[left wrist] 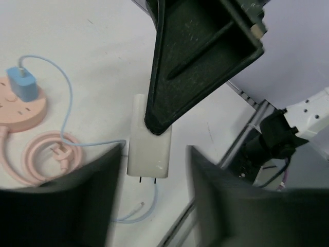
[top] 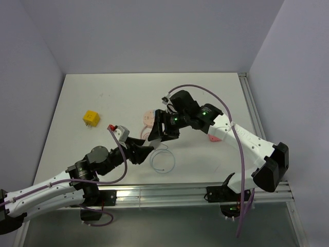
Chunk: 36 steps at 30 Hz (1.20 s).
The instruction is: Insert the plug
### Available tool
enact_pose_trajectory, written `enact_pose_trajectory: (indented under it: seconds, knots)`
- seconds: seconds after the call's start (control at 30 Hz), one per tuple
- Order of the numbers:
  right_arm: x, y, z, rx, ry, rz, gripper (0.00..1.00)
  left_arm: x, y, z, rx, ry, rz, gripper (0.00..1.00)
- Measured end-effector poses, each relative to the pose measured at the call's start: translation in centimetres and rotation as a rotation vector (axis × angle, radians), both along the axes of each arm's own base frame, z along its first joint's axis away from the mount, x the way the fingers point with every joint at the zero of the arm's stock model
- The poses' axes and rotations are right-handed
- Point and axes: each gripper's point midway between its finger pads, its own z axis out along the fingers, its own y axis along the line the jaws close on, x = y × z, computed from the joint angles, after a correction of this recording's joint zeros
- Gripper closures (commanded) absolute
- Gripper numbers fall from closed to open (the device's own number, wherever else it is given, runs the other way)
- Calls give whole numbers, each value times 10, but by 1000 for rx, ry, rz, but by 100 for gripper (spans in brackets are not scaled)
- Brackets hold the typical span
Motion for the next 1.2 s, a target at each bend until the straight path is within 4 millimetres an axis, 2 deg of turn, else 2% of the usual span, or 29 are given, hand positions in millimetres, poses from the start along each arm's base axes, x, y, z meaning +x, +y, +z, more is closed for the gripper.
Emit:
enact_pose_trajectory:
  seconds: [0.07,0.17,0.3,0.37,0.47,0.6,0.7,0.8,0.93,1.2]
  knots:
    - [10,-3,-7,-39,-33,-35,100,3,5,4,-27,16,37,7]
    - [28,-10,-16,-104,-100,-103,100,13,21,11,-92,61,144,7]
    - [61,-17,-12,-175,-216,-213,100,30,51,2,-143,194,356,19]
    - [80,-17,-7,-202,-270,-269,100,37,64,-9,-145,272,469,25]
    - [111,-12,1,-261,-345,-352,100,45,76,-31,-105,356,603,28]
    - [151,11,9,-319,-439,-432,100,51,89,-62,-28,433,746,26]
    - [170,28,0,-371,-470,-457,100,52,100,-80,35,467,848,26]
    - [182,41,-13,-433,-490,-469,100,53,113,-85,61,488,947,28]
    - [194,59,-33,-493,-507,-470,100,54,126,-78,40,495,1035,28]
    - [197,63,-80,-609,-490,-445,100,57,143,-63,-22,476,1084,29]
